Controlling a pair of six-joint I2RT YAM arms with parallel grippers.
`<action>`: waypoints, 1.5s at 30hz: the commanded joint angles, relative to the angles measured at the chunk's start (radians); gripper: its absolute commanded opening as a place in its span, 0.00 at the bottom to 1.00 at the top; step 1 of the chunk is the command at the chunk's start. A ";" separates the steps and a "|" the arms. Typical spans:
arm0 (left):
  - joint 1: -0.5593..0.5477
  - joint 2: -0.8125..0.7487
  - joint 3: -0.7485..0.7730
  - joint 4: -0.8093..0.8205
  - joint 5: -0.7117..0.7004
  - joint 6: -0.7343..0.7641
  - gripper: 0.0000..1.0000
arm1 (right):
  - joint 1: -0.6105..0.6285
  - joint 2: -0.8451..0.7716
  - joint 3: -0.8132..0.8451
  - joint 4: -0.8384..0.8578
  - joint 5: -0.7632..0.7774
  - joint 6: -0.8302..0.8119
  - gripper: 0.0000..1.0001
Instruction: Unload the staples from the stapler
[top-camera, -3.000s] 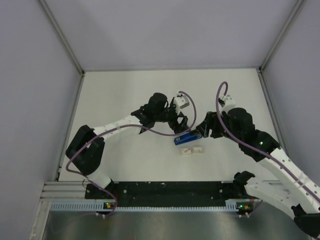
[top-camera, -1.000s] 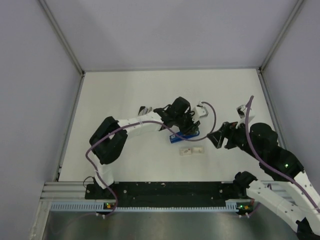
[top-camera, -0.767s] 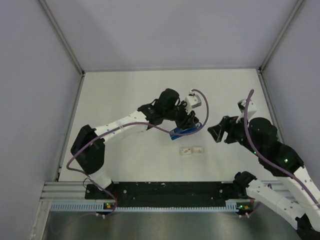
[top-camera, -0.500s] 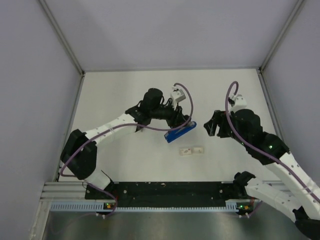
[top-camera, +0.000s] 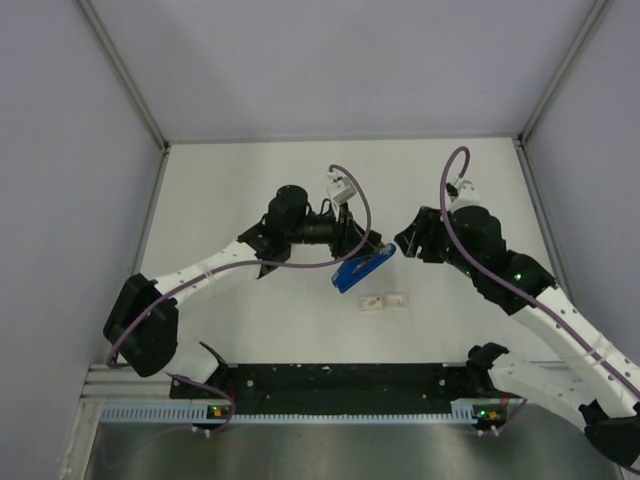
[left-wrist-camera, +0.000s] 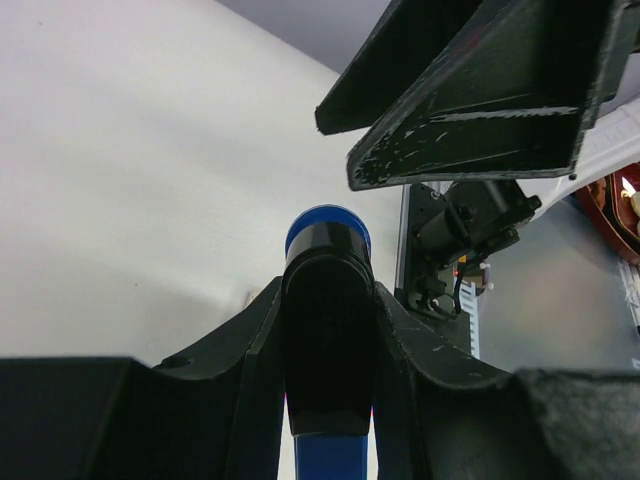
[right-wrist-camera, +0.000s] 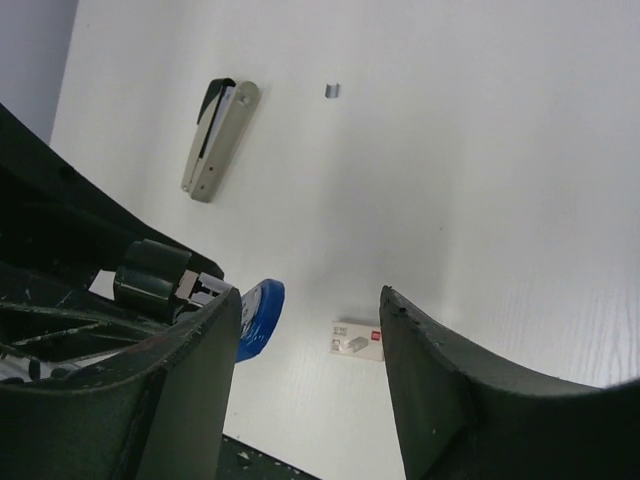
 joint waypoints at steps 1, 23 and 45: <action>0.002 -0.080 -0.018 0.187 -0.010 -0.075 0.00 | -0.002 0.018 -0.013 0.093 -0.030 0.056 0.57; -0.007 -0.171 -0.128 0.351 -0.193 -0.167 0.00 | 0.029 0.080 -0.076 0.211 -0.075 0.165 0.47; -0.012 -0.316 -0.372 0.854 -0.703 -0.207 0.00 | 0.033 -0.078 -0.334 0.271 0.070 0.423 0.00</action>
